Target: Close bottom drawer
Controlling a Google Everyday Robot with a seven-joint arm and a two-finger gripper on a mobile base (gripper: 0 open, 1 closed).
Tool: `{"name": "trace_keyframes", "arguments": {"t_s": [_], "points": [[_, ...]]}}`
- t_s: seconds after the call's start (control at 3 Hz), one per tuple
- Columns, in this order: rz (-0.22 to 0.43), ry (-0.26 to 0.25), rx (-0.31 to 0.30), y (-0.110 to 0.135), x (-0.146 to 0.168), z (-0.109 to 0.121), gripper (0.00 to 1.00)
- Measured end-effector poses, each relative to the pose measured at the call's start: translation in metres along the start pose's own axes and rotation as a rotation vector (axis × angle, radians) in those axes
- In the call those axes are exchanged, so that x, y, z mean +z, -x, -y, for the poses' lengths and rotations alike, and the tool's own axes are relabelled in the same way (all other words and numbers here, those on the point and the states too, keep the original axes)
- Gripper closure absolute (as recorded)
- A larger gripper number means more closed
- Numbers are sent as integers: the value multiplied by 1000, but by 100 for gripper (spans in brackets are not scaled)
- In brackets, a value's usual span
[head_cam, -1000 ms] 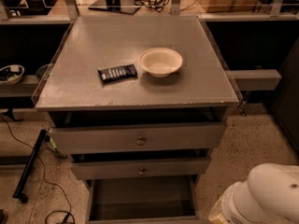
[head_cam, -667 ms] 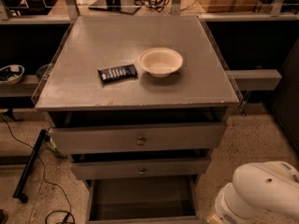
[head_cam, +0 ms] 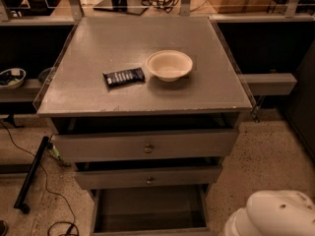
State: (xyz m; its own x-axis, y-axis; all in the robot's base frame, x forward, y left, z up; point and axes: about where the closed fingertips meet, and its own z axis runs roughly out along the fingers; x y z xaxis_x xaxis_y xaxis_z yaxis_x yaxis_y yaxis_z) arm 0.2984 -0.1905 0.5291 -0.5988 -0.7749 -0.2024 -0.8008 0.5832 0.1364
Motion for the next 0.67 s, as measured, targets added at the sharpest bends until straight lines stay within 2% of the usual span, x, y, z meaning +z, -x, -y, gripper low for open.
{"name": "trace_keyframes", "arguments": {"t_s": [0.33, 0.67], "points": [[33, 38, 46, -8, 40, -5, 100], [52, 65, 81, -6, 74, -1, 100]]}}
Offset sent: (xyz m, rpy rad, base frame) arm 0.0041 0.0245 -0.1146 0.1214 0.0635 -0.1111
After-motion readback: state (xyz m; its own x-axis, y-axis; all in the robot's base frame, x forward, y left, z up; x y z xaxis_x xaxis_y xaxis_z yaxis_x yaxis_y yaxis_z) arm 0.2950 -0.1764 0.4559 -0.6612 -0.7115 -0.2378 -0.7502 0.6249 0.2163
